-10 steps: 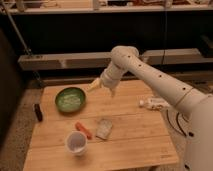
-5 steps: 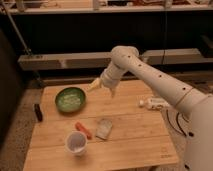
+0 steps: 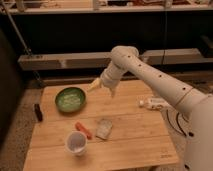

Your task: Knock the eraser over

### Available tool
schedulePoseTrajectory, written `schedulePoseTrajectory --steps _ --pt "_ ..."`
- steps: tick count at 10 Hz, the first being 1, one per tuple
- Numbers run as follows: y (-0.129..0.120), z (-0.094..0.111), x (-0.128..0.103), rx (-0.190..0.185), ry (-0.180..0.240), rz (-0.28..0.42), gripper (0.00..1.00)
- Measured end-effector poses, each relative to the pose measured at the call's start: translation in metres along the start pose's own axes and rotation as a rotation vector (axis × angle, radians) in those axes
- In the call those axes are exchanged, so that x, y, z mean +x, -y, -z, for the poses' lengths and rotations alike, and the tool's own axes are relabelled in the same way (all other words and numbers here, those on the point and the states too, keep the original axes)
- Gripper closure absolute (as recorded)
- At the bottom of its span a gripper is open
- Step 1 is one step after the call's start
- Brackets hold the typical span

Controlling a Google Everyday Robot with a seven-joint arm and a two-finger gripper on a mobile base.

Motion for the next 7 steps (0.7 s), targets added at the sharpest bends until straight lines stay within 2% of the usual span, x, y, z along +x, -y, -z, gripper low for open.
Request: schedulePoseTrajectory --steps 5,6,7 --pt "0.001 0.0 -0.001 -0.002 0.0 0.004 0.2" --pt "0.004 -0.002 -0.005 -0.007 0.002 0.017 0.2" --pt "0.017 -0.009 -0.013 -0.011 0.007 0.053 0.2"
